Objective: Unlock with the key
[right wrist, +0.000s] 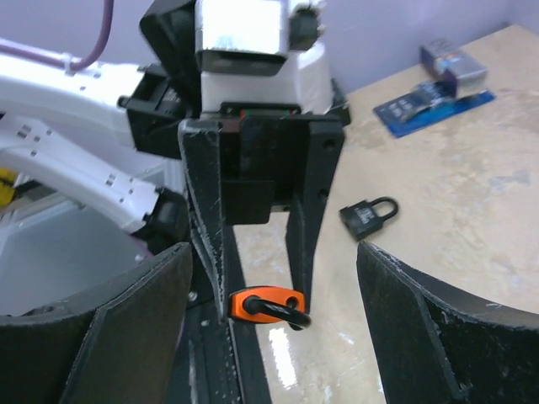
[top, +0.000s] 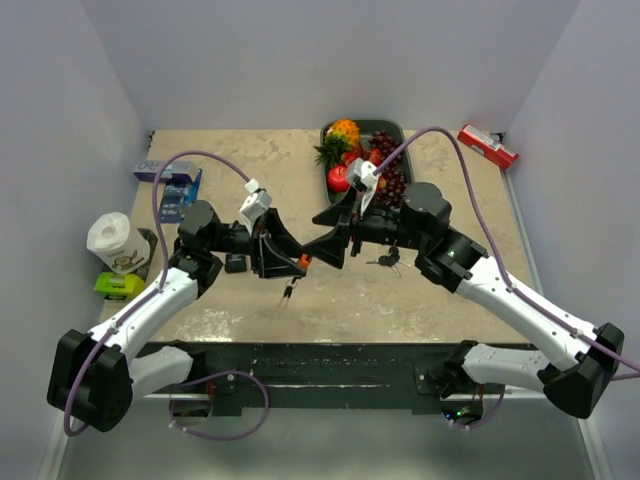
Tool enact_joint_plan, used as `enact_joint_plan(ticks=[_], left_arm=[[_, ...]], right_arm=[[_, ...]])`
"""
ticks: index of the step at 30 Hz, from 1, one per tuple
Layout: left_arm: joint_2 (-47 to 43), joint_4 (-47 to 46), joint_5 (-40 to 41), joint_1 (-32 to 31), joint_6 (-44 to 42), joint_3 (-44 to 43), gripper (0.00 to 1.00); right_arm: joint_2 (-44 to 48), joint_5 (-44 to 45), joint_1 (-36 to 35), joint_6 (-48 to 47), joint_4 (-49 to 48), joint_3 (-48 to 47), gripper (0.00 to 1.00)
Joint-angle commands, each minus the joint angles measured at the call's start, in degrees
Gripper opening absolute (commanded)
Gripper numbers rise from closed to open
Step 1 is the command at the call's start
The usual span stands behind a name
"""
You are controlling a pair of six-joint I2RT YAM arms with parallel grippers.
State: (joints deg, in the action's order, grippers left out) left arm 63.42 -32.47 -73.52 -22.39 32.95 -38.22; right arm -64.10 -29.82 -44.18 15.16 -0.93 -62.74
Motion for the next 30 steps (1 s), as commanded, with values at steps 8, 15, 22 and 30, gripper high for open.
enact_joint_plan(ticks=[8,15,22,30], left_arm=[[-1.81,-4.97,-1.46,-0.55,0.98,-0.19,0.0],[-1.98,-3.57,-0.14,-0.55,-0.25,-0.28,0.0],[-1.98,7.57,4.87,-0.55,-7.89,-2.21,0.0],[-4.0,17.69,18.21,-0.81,-16.33,-4.06,0.0]], right_arm=[[-1.03,-8.06,-3.37,-2.59,7.78,-1.78,0.72],[0.63,-5.77,-3.37,-0.84,6.91,0.77,0.55],[0.82,4.23,-3.37,1.1,6.9,1.22,0.34],[-2.08,10.47,-3.37,4.17,5.76,1.31,0.07]])
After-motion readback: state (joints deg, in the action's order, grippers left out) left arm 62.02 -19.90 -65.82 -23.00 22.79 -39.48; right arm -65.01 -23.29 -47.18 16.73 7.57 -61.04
